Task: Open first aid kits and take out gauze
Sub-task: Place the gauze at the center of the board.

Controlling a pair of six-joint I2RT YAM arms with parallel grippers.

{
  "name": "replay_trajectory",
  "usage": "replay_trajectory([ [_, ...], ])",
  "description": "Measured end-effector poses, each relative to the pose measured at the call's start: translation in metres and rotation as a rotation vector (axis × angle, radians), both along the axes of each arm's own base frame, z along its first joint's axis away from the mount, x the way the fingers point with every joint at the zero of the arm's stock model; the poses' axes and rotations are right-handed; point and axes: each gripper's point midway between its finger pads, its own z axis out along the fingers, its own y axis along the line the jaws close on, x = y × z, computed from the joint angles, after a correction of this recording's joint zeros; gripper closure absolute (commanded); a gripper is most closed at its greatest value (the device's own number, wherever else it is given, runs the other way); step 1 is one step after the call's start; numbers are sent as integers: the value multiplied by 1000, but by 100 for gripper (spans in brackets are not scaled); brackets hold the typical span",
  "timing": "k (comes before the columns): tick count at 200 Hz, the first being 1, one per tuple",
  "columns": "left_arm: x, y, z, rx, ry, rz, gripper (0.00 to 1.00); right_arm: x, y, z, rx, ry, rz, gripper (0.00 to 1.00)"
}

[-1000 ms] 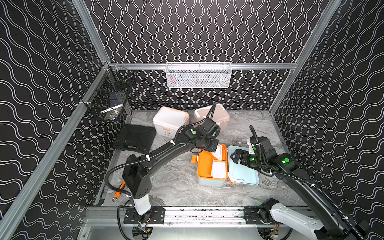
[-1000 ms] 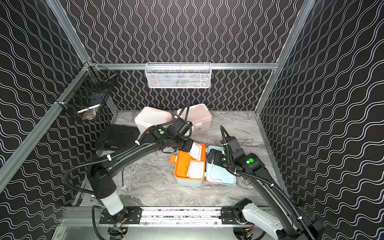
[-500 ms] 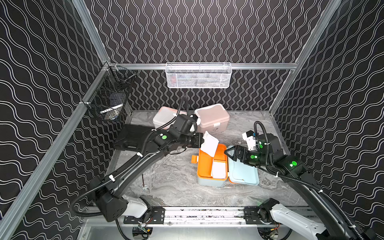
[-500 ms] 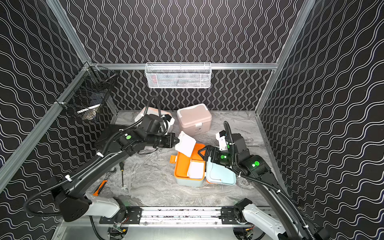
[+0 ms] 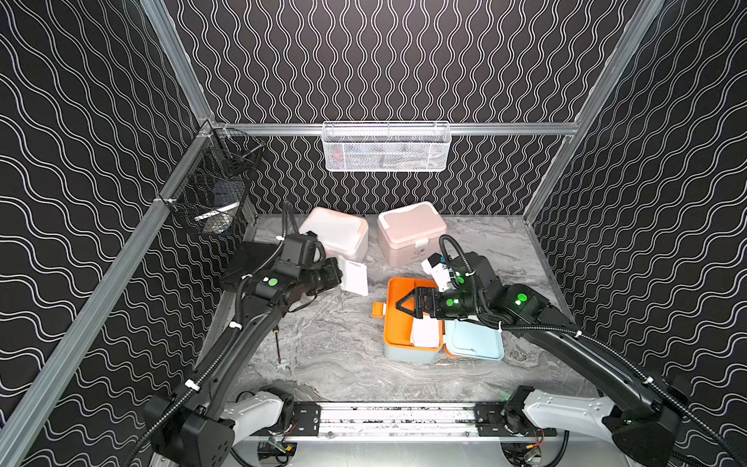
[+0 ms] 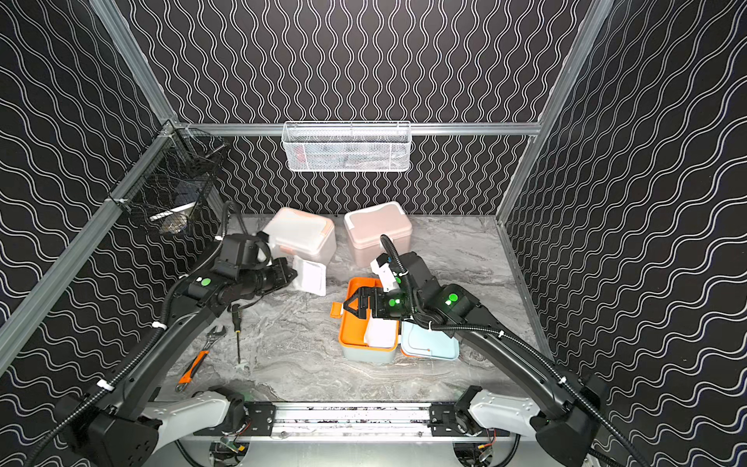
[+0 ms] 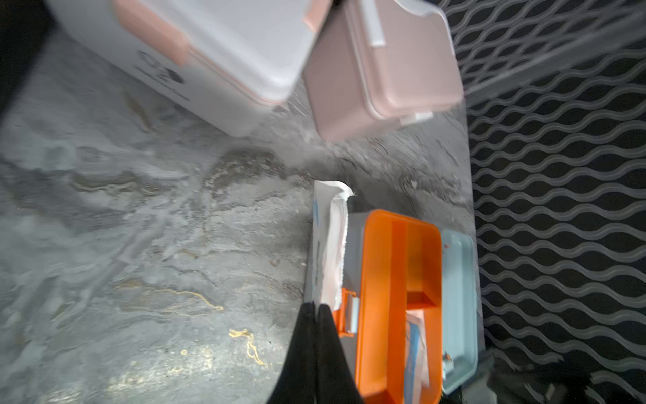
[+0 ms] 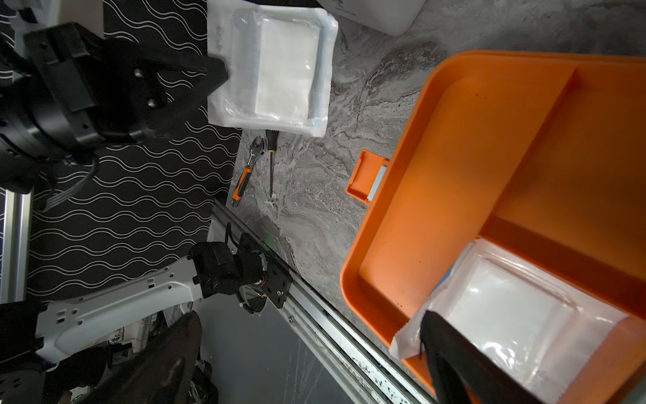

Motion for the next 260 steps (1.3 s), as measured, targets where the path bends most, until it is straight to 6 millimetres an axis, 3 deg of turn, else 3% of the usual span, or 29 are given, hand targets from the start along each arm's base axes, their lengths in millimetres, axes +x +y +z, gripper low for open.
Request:
replay_trajectory([
  [39,-7,60,-30,17,49,235,100,-3,7,-10,-38,-4,8,0],
  [108,3,113,-79,-31,76,504,100,-4,1,-10,-54,-23,-27,0],
  [170,29,135,-113,-74,77,681,100,-9,-9,-22,-78,-14,-44,0],
  [216,25,139,-153,-154,149,813,100,-11,-11,-26,-82,-11,-44,0],
  [252,24,141,-167,-186,179,876,100,-11,-12,-30,-89,-5,-43,0],
  [260,23,141,-169,-192,187,886,96,-11,-12,-30,-89,-5,-43,0],
])
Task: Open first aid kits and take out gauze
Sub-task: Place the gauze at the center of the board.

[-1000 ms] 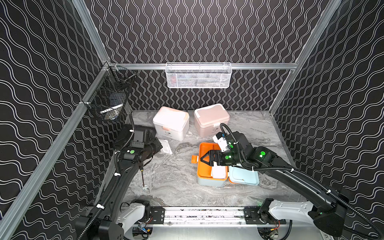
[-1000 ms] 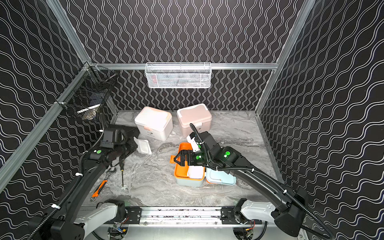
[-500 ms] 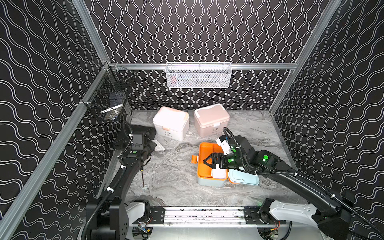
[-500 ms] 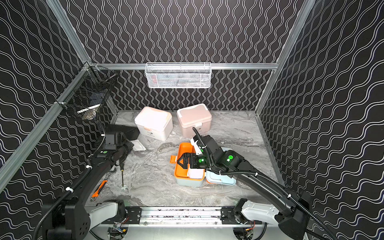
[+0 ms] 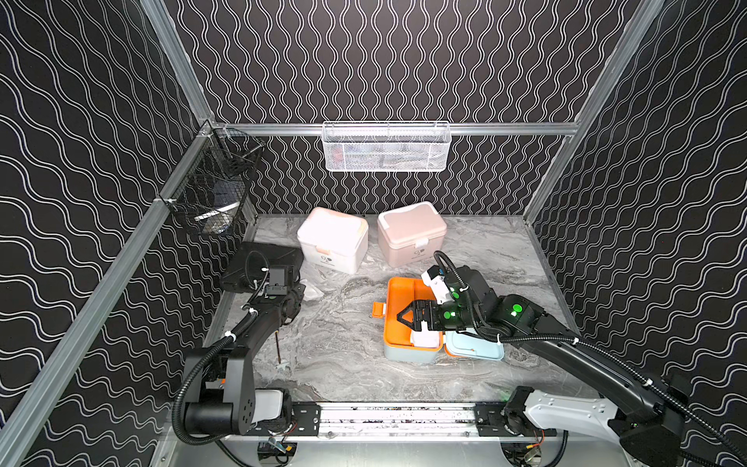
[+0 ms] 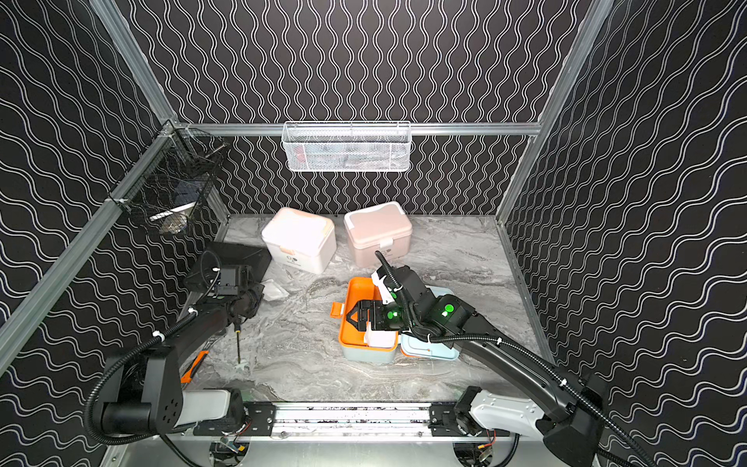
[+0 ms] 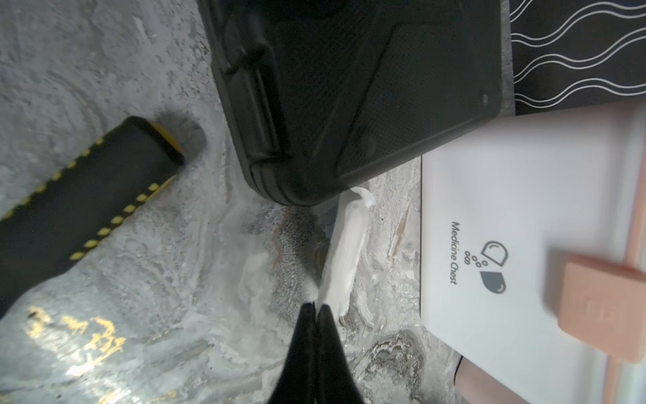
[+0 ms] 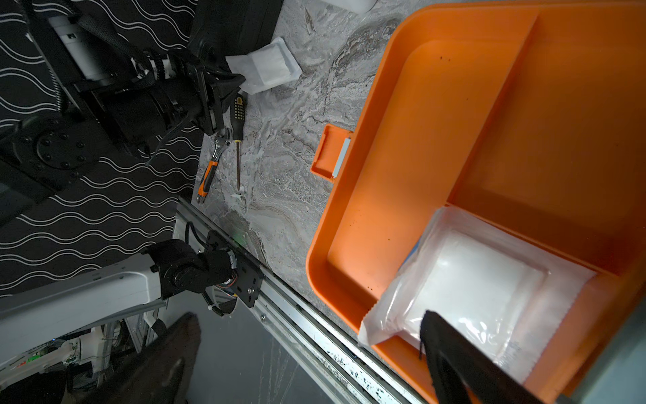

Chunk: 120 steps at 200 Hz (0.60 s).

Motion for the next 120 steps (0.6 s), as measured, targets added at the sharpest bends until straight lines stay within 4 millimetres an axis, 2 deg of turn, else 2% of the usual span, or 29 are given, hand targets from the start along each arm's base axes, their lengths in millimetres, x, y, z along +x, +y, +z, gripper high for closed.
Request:
replay_trajectory([
  [23,-5,0,-3,-10,9,17,72,0,0,-1,-1,1,0,0],
  [31,-9,0,-1,-13,10,26,70,0,0,-1,-1,1,0,0],
  [78,-25,0,26,-11,-36,29,32,0,0,-2,-5,3,-1,0],
  [98,-30,-10,35,-4,-39,-28,19,0,0,-3,-6,4,-1,0],
  [120,-25,-33,64,39,-83,-169,10,1,-1,-3,-8,1,-5,0],
])
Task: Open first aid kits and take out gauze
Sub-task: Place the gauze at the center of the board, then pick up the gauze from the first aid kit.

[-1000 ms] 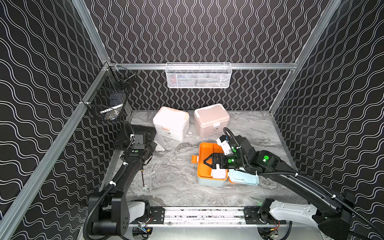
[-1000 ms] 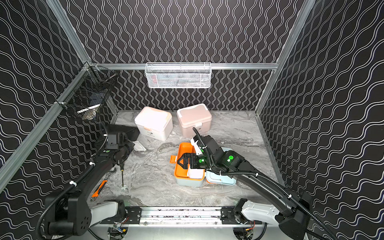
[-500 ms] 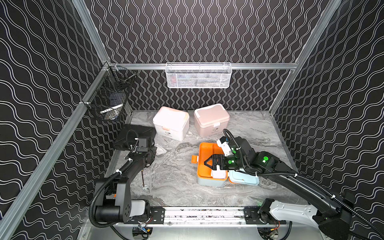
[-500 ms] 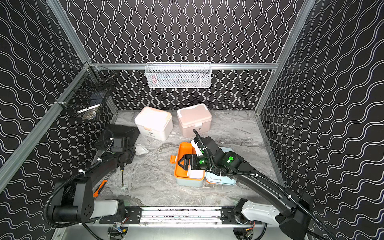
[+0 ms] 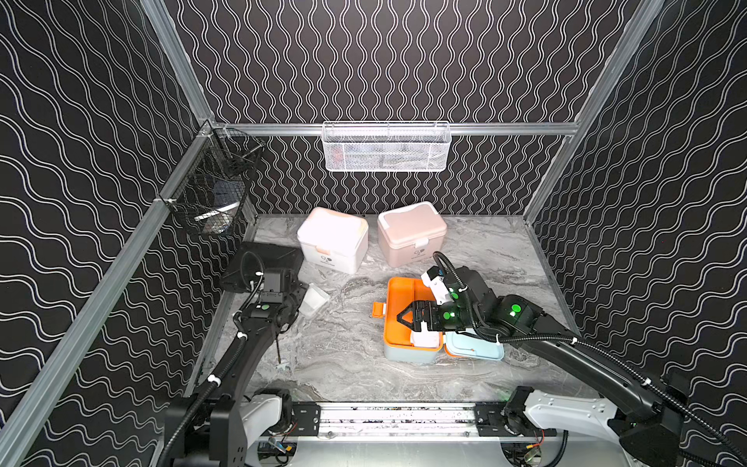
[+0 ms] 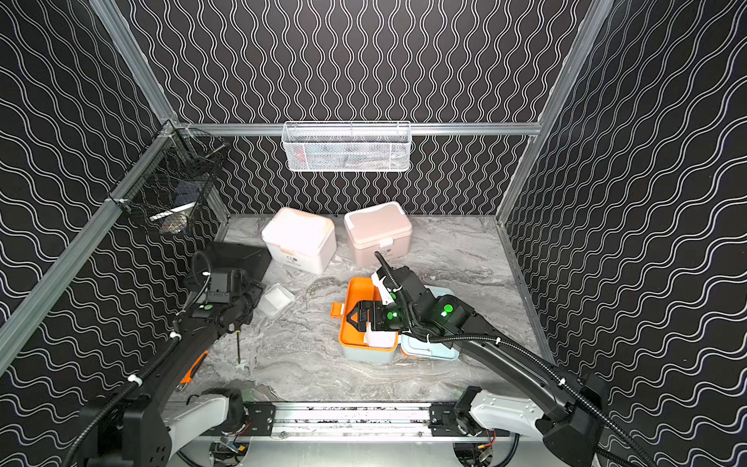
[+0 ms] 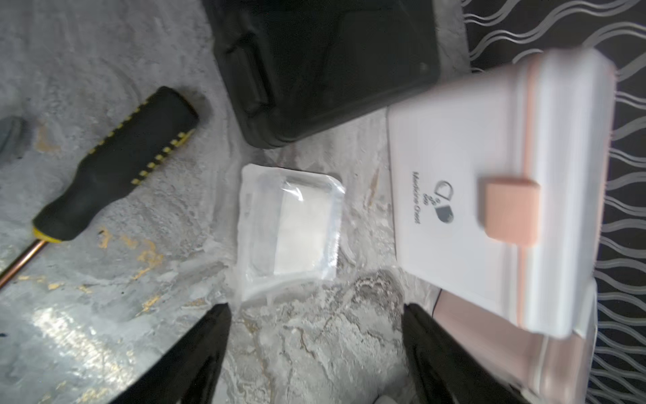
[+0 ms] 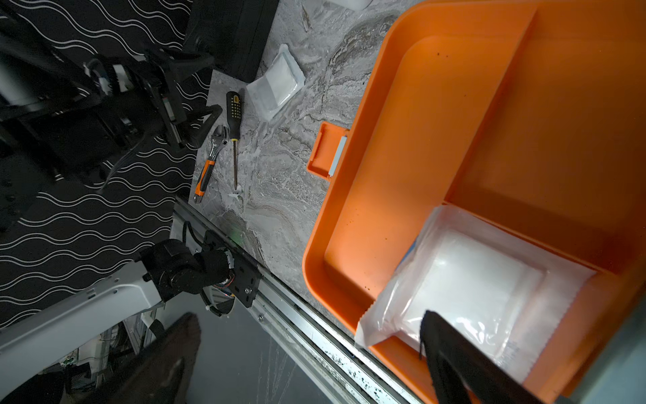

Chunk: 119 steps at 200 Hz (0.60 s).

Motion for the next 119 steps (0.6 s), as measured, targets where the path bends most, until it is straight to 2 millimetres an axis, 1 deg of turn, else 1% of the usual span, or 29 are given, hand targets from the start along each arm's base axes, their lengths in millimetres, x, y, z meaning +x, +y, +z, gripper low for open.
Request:
replay_trajectory([
  [3,1,-5,5,7,-11,-29,8,0,0,0,-1,-1,-1,0],
  [6,2,-8,9,12,-20,-46,3,1,-1,0,-2,-3,-3,0],
  [10,3,-14,16,23,-34,-77,1,1,-1,0,-3,-6,-7,0],
  [26,2,-36,40,68,-84,-190,1,3,-4,3,-4,-22,-20,0],
  [38,-2,-56,58,105,-129,-284,1,5,-7,7,-3,-44,-37,0],
  [57,-9,-85,79,137,-185,-411,1,9,-16,16,-3,-89,-75,0],
  [72,-12,-105,88,139,-206,-506,1,13,-26,22,-12,-125,-120,0],
  [83,-15,-122,90,141,-207,-582,1,14,-37,25,-21,-150,-159,0],
  [102,-27,-167,95,130,-211,-775,1,16,-56,29,-39,-193,-232,0],
  [119,-44,-203,97,140,-214,-933,5,17,-75,31,-64,-224,-298,0],
])
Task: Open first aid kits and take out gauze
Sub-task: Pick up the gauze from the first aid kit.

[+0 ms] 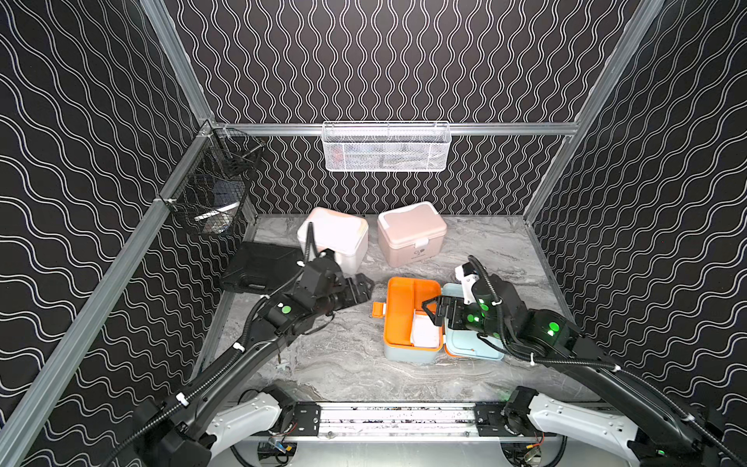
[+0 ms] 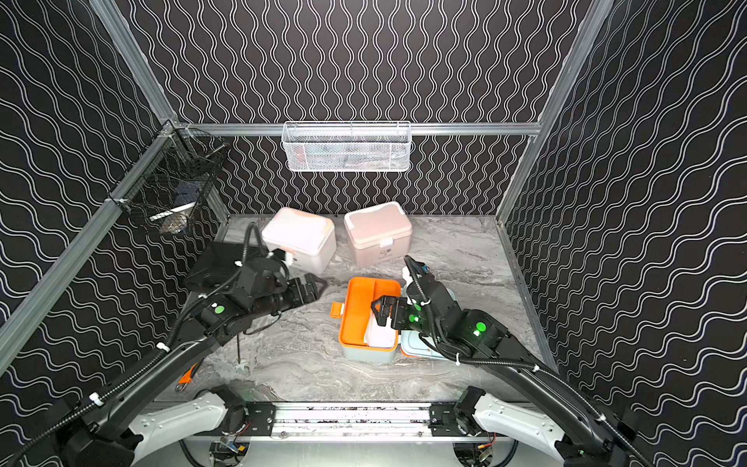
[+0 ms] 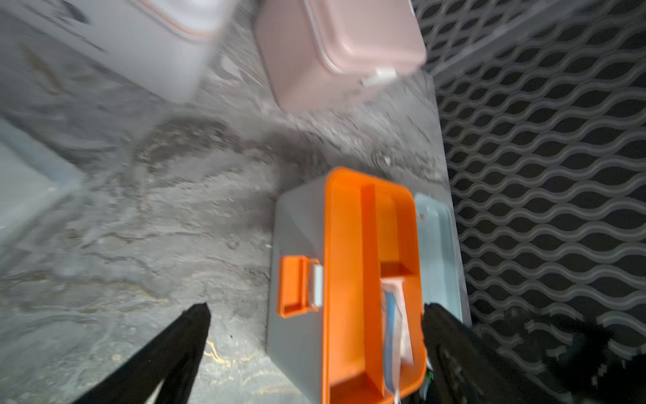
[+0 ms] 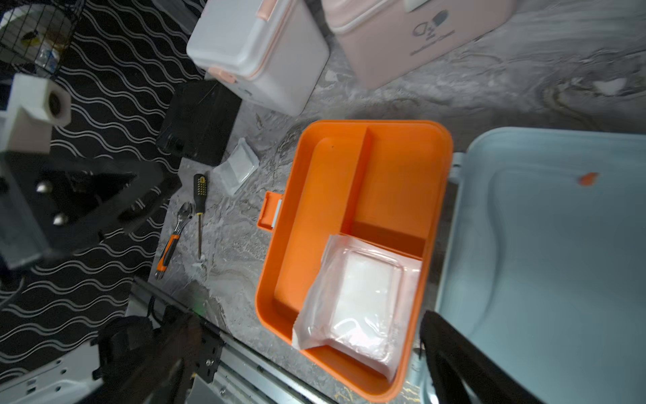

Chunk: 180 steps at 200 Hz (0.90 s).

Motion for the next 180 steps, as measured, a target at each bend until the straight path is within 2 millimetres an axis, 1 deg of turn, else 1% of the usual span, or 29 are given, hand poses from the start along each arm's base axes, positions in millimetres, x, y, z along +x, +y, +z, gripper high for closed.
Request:
replay_trajectory([
  [19,-18,-33,-1,53,-3,-136,10,0,-19,1,-25,-26,-66,0],
  [45,-46,-75,-16,154,22,-306,16,-1,-37,-4,-58,-35,-129,0],
  [62,-57,-94,-27,232,34,-374,23,-1,-44,-10,-81,-29,-151,0],
  [77,-62,-106,-37,287,45,-409,30,-2,-47,-14,-96,-24,-161,0],
  [111,-65,-119,-55,367,66,-446,45,-2,-49,-20,-116,-7,-165,0],
  [128,-62,-121,-64,394,75,-448,48,-2,-48,-23,-124,2,-162,0],
  [158,-60,-121,-75,428,87,-446,59,-3,-46,-24,-123,10,-153,0],
  [169,-60,-121,-77,432,91,-448,61,-3,-46,-26,-125,13,-149,0],
  [180,-60,-122,-79,434,94,-448,65,-3,-45,-27,-129,19,-145,0],
])
